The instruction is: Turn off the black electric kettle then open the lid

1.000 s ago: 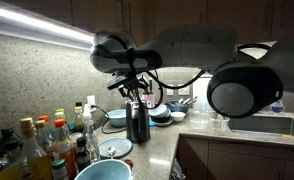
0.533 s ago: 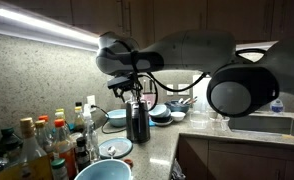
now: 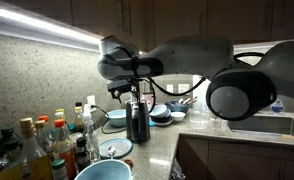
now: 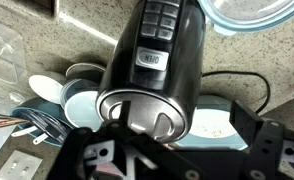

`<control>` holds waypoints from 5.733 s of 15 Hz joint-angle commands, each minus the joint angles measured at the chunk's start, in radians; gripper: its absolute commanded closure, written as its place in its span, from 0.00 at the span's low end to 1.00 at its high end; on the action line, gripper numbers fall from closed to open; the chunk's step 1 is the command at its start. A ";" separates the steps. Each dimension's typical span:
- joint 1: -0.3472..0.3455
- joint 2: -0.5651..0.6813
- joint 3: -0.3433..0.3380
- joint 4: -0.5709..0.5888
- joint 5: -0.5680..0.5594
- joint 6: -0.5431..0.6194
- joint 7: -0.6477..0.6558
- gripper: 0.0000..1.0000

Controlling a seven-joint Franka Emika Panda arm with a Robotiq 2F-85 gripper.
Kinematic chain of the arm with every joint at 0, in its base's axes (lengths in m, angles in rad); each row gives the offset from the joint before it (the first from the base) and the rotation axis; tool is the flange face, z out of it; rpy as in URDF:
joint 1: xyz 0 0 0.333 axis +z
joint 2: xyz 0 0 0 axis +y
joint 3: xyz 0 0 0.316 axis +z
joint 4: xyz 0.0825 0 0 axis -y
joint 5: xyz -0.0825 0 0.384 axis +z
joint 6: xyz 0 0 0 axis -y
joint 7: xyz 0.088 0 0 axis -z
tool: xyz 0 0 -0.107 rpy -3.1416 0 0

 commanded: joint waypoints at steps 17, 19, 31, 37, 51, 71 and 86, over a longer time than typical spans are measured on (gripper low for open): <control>-0.018 0.054 0.027 -0.003 0.057 -0.027 -0.067 0.00; -0.002 0.029 0.035 -0.052 0.048 -0.028 -0.072 0.00; -0.013 0.033 0.043 -0.104 0.051 -0.079 -0.170 0.00; -0.019 0.029 0.038 -0.116 0.052 -0.121 -0.163 0.00; -0.024 0.044 0.013 -0.142 0.010 -0.211 -0.259 0.00; 0.076 -0.067 -0.037 0.011 -0.049 -0.285 -0.451 0.00; 0.010 -0.134 0.069 -0.010 0.133 -0.510 -0.258 0.00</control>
